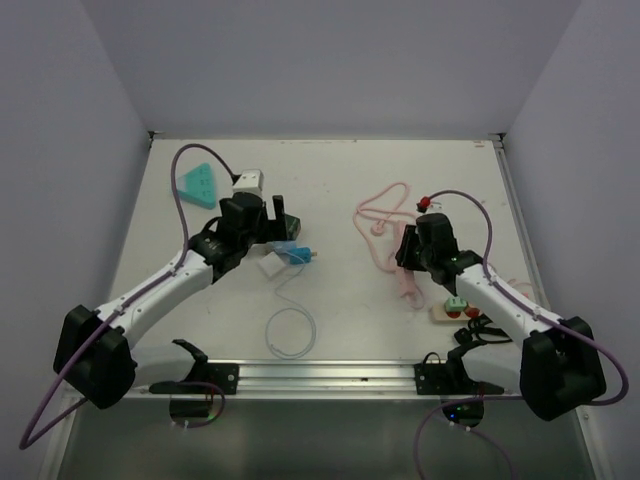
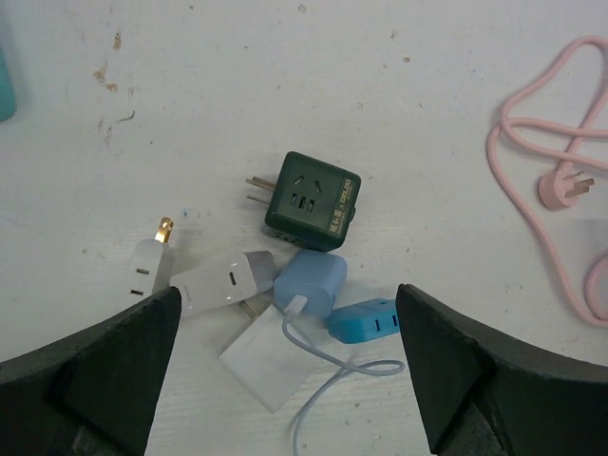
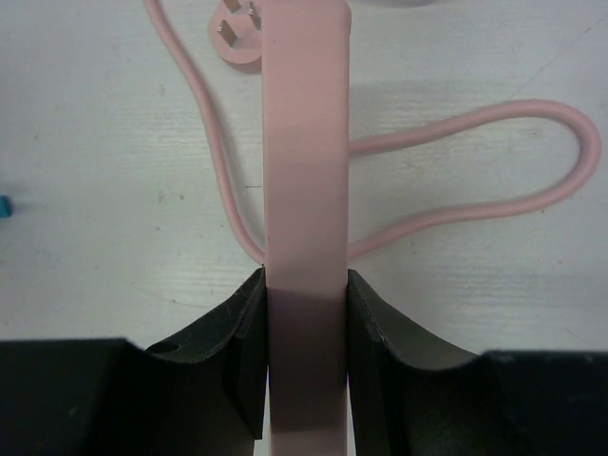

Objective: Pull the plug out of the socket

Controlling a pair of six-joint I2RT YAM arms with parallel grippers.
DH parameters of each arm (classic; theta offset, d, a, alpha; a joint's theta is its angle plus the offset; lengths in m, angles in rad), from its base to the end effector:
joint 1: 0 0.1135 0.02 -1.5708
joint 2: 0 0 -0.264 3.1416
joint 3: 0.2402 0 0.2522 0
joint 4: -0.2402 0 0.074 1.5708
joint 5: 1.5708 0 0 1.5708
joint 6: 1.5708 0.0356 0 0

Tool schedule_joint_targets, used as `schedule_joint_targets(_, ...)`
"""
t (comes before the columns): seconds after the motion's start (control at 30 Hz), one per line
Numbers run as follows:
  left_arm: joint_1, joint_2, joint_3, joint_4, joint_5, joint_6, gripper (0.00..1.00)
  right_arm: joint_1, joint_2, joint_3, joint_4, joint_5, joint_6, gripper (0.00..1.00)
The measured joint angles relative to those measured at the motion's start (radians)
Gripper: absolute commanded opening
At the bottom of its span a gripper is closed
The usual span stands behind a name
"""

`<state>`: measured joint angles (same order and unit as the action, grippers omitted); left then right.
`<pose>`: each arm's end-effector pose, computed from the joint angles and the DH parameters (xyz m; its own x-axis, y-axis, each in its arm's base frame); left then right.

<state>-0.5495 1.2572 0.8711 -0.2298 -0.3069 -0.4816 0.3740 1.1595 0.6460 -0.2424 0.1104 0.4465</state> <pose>0.2411 -0.1351 0.2656 -0.5698 -0.1688 -0.8043 0.0267 0.9744 -0.2234 0.2219 0.0829 0.2124 -0.7005 0.1861 -0.6890 0.0155 0.9691 0.2460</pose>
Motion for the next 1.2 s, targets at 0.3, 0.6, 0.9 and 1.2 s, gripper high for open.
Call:
schedule_joint_targets(0.3, 0.002, -0.265, -0.035, -0.031, -0.137, 0.082, 1.0, -0.056, 0.183, 0.019, -0.017, 0.039, 0.074, 0.0)
schedule_joint_targets(0.6, 0.007, -0.473, -0.225, -0.034, -0.328, 0.172, 1.0, -0.082, 0.539, 0.356, -0.023, 0.056, 0.063, 0.0)
schedule_joint_targets(0.9, 0.011, -0.462, -0.254, -0.018, -0.435, 0.216, 1.0, -0.034, 0.941, 0.868, -0.026, 0.019, -0.019, 0.0)
schedule_joint_targets(1.2, 0.011, -0.461, -0.256, -0.017, -0.463, 0.217, 0.99, 0.138, 1.195, 1.254, -0.026, -0.078, -0.066, 0.16)
